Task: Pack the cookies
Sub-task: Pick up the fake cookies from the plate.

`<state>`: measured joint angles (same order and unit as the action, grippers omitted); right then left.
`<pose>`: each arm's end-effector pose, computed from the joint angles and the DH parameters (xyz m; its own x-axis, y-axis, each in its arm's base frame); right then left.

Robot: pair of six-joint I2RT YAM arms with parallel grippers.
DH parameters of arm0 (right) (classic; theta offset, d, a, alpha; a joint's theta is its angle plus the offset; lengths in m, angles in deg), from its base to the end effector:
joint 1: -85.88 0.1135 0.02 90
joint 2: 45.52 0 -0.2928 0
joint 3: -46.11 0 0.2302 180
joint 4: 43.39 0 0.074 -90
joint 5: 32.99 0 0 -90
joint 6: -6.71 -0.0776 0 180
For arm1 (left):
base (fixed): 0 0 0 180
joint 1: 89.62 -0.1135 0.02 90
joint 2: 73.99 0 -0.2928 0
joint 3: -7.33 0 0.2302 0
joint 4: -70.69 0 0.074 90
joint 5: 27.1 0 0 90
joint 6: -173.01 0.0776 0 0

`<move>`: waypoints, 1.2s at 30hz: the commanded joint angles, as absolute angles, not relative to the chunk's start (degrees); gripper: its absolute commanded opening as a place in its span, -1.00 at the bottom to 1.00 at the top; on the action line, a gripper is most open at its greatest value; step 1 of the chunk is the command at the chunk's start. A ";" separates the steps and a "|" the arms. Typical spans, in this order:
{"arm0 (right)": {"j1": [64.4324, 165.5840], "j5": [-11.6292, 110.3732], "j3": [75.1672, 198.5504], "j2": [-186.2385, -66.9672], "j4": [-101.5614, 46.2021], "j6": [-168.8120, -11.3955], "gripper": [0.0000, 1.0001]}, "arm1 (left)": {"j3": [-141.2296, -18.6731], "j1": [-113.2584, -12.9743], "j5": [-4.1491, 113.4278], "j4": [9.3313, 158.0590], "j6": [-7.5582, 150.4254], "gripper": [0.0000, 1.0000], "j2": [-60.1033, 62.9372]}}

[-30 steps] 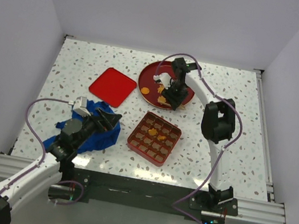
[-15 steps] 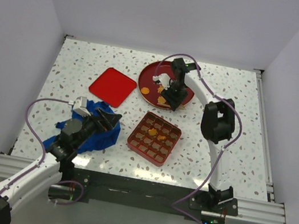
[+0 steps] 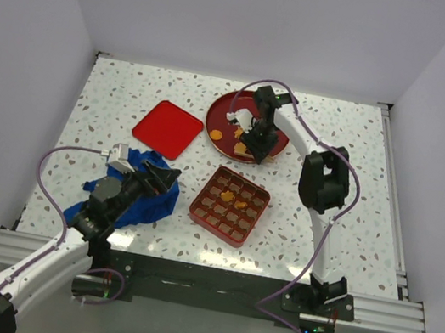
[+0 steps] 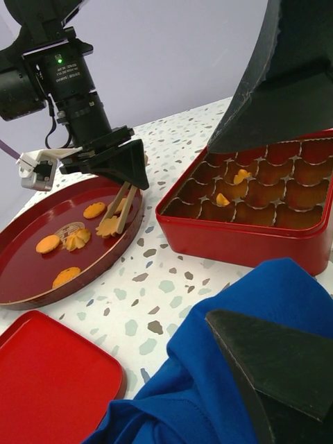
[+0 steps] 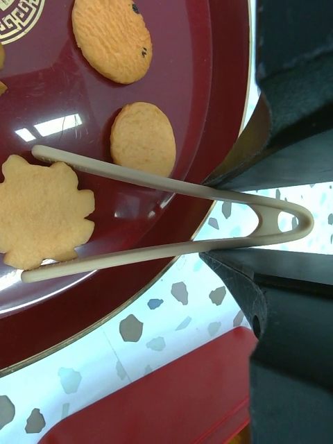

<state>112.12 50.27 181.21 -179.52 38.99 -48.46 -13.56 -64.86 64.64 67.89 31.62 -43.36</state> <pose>0.4233 0.2188 0.1792 -0.4679 -0.8630 -0.1907 -0.8799 0.4751 0.0086 0.1330 -0.0588 0.2054 -0.3742 -0.6875 -0.6223 0.1584 0.6138 -0.7734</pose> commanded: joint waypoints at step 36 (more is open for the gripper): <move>118.92 41.81 160.49 -151.88 34.30 -49.10 -0.76 | -13.76 -65.36 64.57 64.88 32.21 1.00 -43.75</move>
<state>114.02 45.37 166.43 -158.90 34.84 -49.82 -13.56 -64.86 64.62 67.76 31.62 -43.88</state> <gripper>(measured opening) 0.364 0.997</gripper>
